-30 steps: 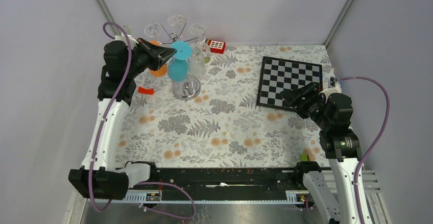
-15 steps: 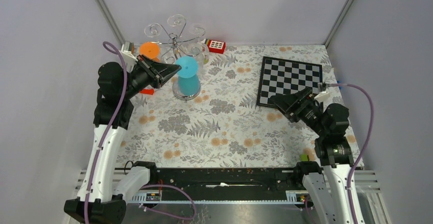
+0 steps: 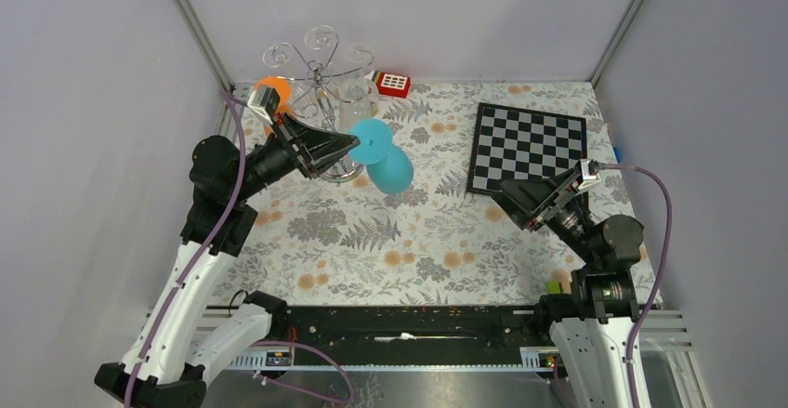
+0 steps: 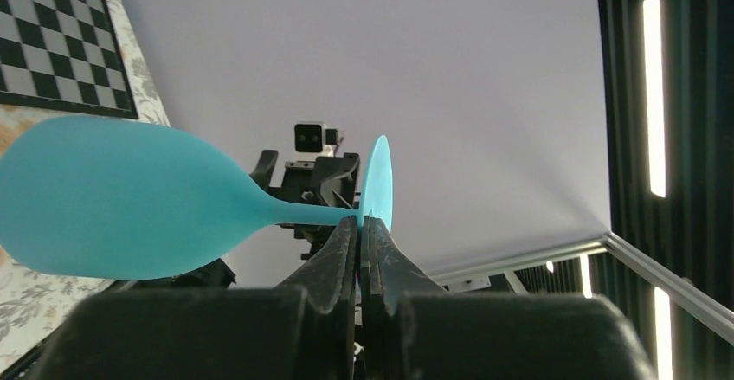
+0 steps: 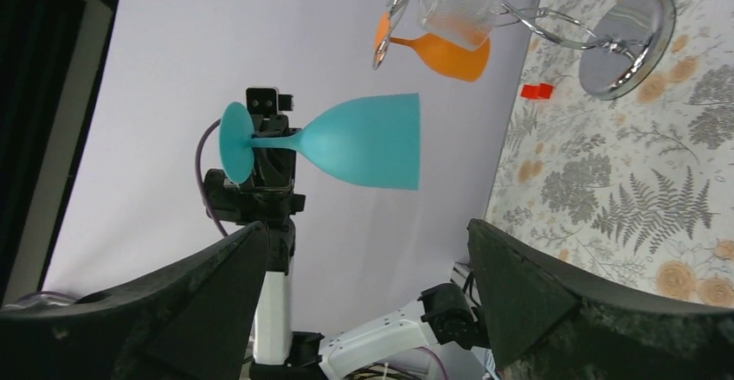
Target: Take the wine glass off the wine glass rack
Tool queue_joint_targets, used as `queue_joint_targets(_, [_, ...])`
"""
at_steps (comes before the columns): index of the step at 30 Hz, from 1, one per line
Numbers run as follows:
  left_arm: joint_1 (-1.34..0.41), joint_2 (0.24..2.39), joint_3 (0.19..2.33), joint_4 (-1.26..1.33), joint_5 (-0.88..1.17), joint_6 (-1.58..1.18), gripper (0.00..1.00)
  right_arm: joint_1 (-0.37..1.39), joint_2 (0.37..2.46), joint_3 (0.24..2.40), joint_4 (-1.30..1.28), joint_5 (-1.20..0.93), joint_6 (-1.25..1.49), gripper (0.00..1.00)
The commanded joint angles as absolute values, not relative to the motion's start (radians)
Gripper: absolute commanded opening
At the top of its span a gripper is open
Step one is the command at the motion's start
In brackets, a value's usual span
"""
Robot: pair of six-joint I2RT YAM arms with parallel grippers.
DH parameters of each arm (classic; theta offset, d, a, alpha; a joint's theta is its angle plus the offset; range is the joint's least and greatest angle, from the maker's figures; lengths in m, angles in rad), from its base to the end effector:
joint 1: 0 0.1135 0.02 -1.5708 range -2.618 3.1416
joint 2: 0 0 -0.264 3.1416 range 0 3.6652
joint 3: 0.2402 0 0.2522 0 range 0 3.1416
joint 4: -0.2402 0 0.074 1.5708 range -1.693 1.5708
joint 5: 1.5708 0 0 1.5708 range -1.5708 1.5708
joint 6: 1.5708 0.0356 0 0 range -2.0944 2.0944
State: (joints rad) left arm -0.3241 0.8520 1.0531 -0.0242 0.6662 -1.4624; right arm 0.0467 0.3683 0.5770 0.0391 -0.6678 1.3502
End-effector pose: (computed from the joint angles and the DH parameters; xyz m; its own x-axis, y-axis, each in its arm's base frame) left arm 0.1585 -0.0765 0.4379 -0.8042 -0.5543 -0.2146 0.2553 0.0040 -0.9668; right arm 0.0986 0.0267 0.3430 -0.5673 0.7405 -0.3603 -0.3783 0.1543 0.9127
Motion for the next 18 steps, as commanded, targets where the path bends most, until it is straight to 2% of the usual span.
queue_joint_targets(1, [-0.354, 0.814, 1.050, 0.074, 0.633, -1.519, 0.00, 0.052, 0.378, 0.587, 0.167, -0.724, 1.449, 0.92])
queue_joint_targets(9, [-0.452, 0.841, 1.024, 0.188, 0.597, -1.597, 0.00, 0.099, 0.420, 0.606, 0.210, -0.736, 1.481, 0.93])
queue_joint_targets(18, [-0.537, 0.947, 1.037, 0.347, 0.576, -1.674, 0.00, 0.309, 0.517, 0.619, 0.285, -0.624, 1.458, 0.98])
